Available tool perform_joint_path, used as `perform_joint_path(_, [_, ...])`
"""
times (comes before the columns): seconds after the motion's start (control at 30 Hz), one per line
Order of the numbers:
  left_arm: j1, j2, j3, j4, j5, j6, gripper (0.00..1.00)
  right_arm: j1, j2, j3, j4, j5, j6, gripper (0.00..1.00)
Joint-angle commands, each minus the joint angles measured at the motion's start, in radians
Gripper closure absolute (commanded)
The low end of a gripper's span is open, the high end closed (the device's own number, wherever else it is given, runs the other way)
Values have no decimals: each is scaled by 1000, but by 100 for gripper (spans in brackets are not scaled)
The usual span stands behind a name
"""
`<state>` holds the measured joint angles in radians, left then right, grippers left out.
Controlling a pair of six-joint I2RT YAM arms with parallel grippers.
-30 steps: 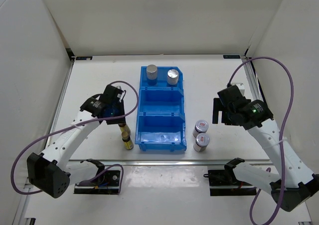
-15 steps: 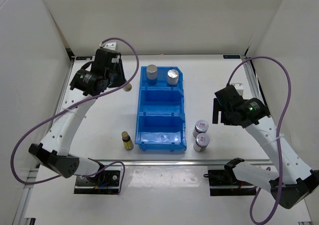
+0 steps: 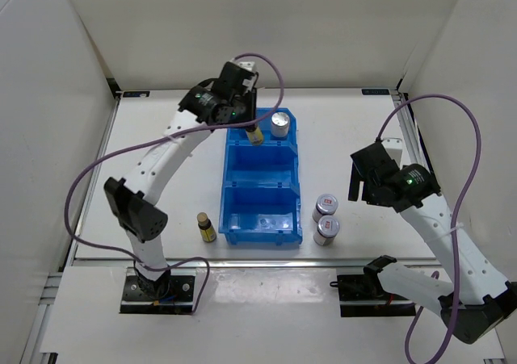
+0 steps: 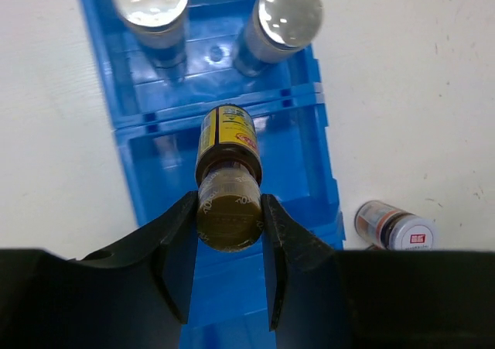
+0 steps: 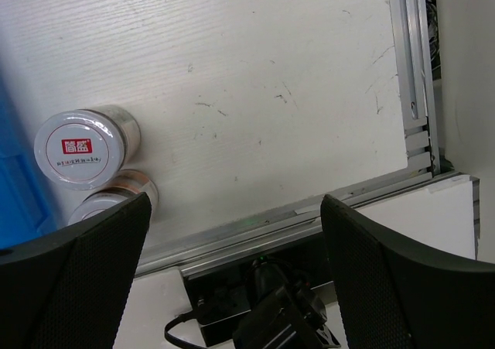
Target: Organize the condiment bottles
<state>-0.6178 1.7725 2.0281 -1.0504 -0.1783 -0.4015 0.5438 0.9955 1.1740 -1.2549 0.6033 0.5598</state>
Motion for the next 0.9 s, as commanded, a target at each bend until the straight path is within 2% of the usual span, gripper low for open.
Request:
perform_joint_path(0.0, [-45,34,93,38,39,-5,89,4,0,-2,15,33,23,7])
perform_joint_path(0.23, [-108,172,191,38,62,-14,89,4,-9,-2,15,33,23,7])
perform_joint_path(0.47, [-117,269,202,38,72,-14,89,4,-18,-11,25,33,23,6])
perform_joint_path(0.87, [-137,260,138,38,56,-33,89,4,-37,-11,25,33,23,6])
